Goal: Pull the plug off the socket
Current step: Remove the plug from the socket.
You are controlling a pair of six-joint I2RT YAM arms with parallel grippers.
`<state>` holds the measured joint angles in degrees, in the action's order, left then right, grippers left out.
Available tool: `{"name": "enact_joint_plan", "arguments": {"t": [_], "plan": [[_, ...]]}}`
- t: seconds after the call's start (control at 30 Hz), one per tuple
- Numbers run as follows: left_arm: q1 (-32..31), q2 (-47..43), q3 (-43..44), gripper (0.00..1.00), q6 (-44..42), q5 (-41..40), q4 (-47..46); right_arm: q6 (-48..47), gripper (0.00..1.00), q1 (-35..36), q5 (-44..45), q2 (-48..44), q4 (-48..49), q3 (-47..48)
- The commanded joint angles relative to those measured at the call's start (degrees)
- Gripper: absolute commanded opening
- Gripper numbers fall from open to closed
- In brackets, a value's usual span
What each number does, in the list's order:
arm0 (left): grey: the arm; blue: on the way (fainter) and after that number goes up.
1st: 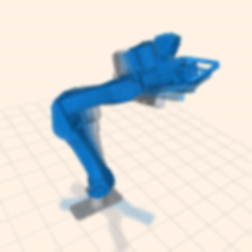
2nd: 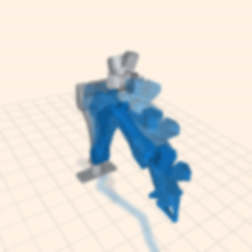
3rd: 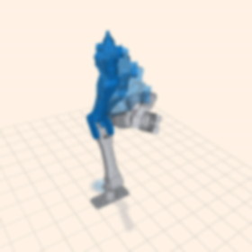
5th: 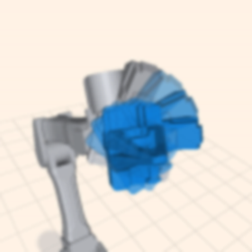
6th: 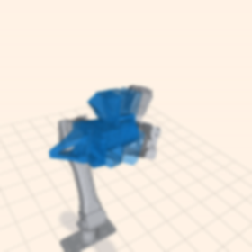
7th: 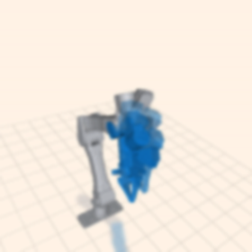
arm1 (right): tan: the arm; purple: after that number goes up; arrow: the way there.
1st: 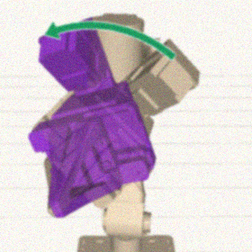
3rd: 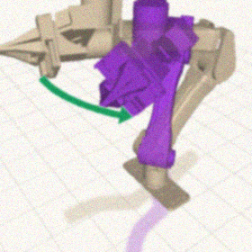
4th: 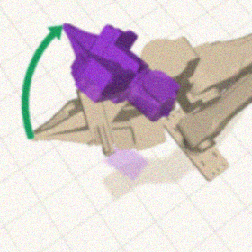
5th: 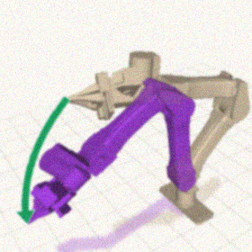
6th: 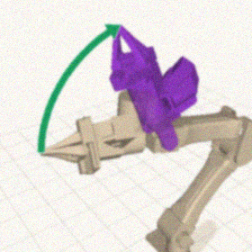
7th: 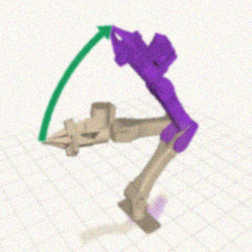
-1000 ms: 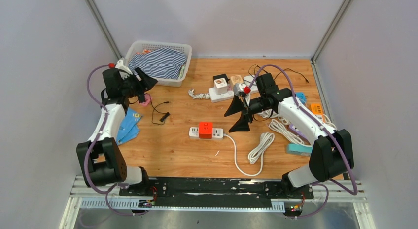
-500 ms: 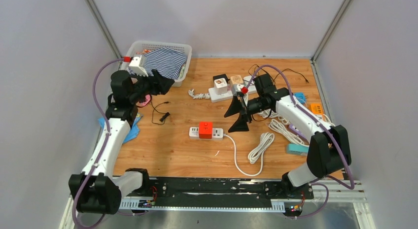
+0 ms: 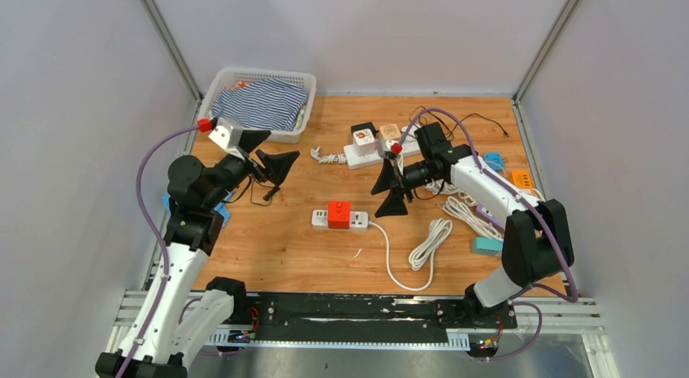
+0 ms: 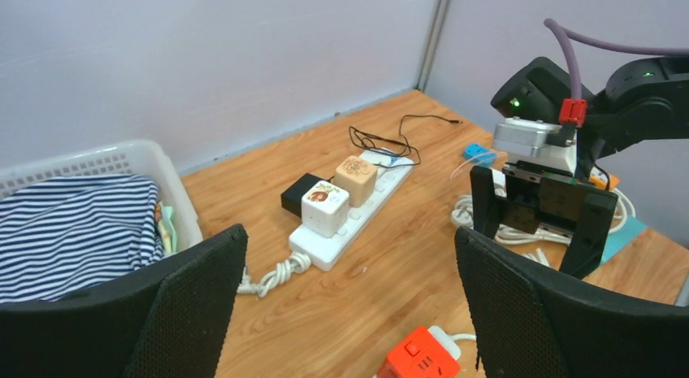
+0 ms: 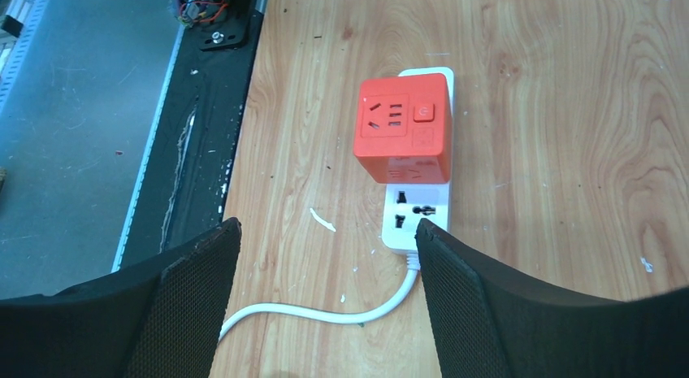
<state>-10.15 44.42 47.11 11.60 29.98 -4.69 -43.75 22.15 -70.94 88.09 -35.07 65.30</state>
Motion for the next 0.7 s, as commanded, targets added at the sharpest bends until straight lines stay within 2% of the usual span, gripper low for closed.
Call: {"name": "enact_joint_plan", "arguments": {"t": [0.0, 0.17, 0.3, 0.47, 0.57, 0.67], "plan": [[-0.6, 1.1, -4.0, 1.00, 3.7, -0.5, -6.4, 4.3, 0.80, 0.3, 4.2, 0.8, 3.1, -0.4], [-0.6, 6.3, -2.9, 0.97, 5.2, 5.0, -7.0, 8.2, 0.76, 0.6, 8.6, 2.6, 4.8, 0.1], [-2.0, 6.8, -3.3, 0.96, 4.6, 4.4, -6.9, 9.8, 0.72, 1.7, 11.8, 4.9, 4.9, 0.8], [-7.0, 6.7, -4.6, 0.93, 1.4, 2.2, -6.3, 11.2, 0.67, 3.2, 14.4, 7.9, 4.6, 1.7], [-10.7, 6.2, -3.6, 0.93, -4.0, -2.7, -1.0, 11.2, 0.64, 3.9, 14.8, 9.0, 4.0, 2.1], [-20.0, 7.4, 0.0, 0.94, -16.0, -16.4, 11.3, 11.1, 0.63, 4.4, 14.9, 9.7, 3.5, 2.5]]}}
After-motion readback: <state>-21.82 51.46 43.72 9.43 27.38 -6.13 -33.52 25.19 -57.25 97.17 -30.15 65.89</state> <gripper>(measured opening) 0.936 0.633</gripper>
